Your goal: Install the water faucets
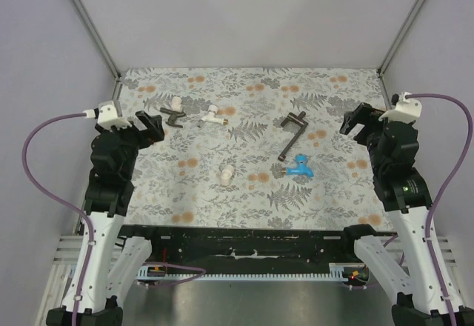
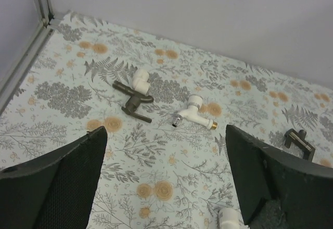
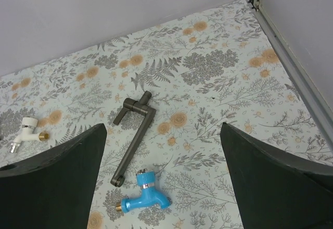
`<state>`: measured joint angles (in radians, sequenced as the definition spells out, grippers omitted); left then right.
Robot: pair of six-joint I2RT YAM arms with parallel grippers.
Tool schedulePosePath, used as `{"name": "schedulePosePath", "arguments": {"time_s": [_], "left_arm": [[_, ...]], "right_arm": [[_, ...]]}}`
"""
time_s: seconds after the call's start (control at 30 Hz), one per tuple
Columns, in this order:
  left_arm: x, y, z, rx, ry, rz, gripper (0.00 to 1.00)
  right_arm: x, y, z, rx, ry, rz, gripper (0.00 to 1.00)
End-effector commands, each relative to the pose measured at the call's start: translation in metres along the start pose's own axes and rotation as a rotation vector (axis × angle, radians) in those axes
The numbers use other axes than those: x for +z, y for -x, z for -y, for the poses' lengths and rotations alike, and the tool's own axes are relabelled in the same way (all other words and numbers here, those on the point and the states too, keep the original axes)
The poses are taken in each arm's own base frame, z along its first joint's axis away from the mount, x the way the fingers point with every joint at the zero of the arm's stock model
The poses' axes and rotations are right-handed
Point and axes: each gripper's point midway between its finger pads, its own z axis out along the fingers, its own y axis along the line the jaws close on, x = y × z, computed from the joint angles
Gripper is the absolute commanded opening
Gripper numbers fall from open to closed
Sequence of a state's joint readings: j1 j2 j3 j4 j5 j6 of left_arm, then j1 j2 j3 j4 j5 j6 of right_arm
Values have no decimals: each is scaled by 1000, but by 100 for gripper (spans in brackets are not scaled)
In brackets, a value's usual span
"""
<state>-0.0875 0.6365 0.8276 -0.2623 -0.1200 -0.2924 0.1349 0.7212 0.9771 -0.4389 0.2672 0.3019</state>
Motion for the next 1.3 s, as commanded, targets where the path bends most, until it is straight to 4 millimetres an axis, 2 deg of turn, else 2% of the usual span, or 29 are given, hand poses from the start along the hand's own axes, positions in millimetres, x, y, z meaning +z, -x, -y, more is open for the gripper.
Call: {"name": "schedulePosePath", "arguments": {"time_s": [0.0, 0.2, 0.43, 0.53, 0.67, 0.73, 0.83, 0.93, 1.03, 1.13, 1.27], "left_arm": [[8, -17, 10, -54, -30, -95, 97], [28, -55, 11, -114, -16, -242, 96], [47, -107, 35, -199, -87, -522, 95], [47, -134, 50, -232, -122, -631, 94], [41, -176, 81, -144, -160, -802, 94], [37, -193, 94, -89, -174, -870, 94], [38, -210, 106, -48, -189, -932, 92], [35, -224, 119, -4, -219, -967, 92], [36, -235, 116, 41, -188, -974, 92], [56, -234, 102, 103, -112, -909, 92], [100, -214, 90, 195, -25, -814, 92]], "right_arm": [[4, -6, -8, -32, 37, -3, 98], [12, -22, -19, -69, 78, -59, 98], [29, -65, -27, -62, 90, -240, 98], [37, -82, -26, -59, 62, -334, 98], [45, -102, -28, -42, 53, -412, 98], [47, -110, -30, -42, 58, -450, 98], [55, -126, -21, -69, -17, -546, 98], [58, -135, -21, -75, -45, -618, 98], [61, -141, -27, -69, -16, -649, 98], [64, -145, -28, -68, -19, -662, 98], [65, -151, -27, -63, -30, -691, 98]]}}
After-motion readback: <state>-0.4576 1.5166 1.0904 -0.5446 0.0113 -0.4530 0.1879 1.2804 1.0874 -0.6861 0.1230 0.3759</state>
